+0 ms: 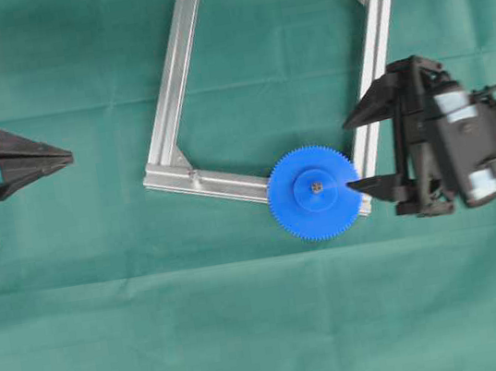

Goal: Find the location of the shaft and insert the gear.
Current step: 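Open the right gripper and withdraw it right from the gear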

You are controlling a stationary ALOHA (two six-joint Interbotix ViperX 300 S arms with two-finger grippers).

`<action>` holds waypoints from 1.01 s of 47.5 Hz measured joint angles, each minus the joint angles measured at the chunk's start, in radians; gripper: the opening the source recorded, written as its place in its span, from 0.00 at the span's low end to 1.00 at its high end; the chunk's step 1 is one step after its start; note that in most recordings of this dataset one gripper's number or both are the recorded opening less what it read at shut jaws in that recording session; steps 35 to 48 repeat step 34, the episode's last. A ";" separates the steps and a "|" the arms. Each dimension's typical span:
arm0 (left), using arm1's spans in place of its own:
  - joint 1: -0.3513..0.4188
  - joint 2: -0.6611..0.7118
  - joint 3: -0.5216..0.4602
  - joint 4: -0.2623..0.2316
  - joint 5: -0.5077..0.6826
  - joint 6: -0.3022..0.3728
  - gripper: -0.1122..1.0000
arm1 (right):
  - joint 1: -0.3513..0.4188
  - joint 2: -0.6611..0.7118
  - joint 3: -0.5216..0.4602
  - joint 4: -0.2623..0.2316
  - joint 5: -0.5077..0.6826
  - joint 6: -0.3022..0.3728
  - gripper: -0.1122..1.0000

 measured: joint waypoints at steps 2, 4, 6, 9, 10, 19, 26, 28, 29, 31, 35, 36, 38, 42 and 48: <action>0.000 -0.002 0.002 0.002 0.000 0.000 0.12 | 0.002 -0.026 0.018 0.000 -0.008 0.000 0.87; 0.000 -0.003 0.002 0.002 0.000 0.000 0.12 | 0.000 -0.055 0.035 -0.002 -0.014 0.000 0.87; 0.000 -0.005 0.000 0.002 0.000 0.000 0.12 | 0.002 -0.081 0.051 -0.002 -0.017 0.000 0.87; 0.000 -0.005 0.002 0.002 0.000 0.000 0.12 | 0.002 -0.127 0.078 -0.002 -0.020 0.000 0.87; 0.000 -0.005 0.002 0.002 0.000 0.000 0.12 | 0.002 -0.144 0.087 -0.002 -0.020 0.000 0.87; 0.000 -0.005 0.003 0.002 0.000 0.000 0.12 | 0.002 -0.288 0.175 -0.002 -0.023 0.000 0.86; 0.000 -0.005 0.005 0.002 0.000 0.000 0.12 | 0.000 -0.393 0.236 -0.005 -0.026 0.000 0.86; 0.000 -0.005 0.005 0.002 0.000 0.000 0.12 | 0.002 -0.417 0.250 -0.005 -0.028 0.000 0.86; 0.000 -0.005 0.005 0.000 0.000 0.000 0.12 | 0.002 -0.428 0.256 -0.006 -0.028 0.000 0.86; 0.000 -0.005 0.005 0.002 0.000 0.000 0.12 | 0.002 -0.443 0.268 -0.008 -0.028 0.000 0.86; 0.000 -0.005 0.005 0.002 0.000 0.000 0.12 | 0.002 -0.463 0.285 -0.012 -0.028 0.000 0.86; 0.000 -0.005 0.005 0.002 0.000 0.000 0.12 | 0.002 -0.463 0.285 -0.012 -0.028 0.000 0.86; 0.000 -0.005 0.005 0.002 0.000 0.000 0.12 | 0.002 -0.463 0.285 -0.012 -0.028 0.000 0.86; 0.000 -0.005 0.005 0.002 0.000 0.000 0.12 | 0.002 -0.463 0.285 -0.012 -0.028 0.000 0.86; 0.000 -0.005 0.005 0.002 0.000 0.000 0.12 | 0.002 -0.463 0.285 -0.012 -0.028 0.000 0.86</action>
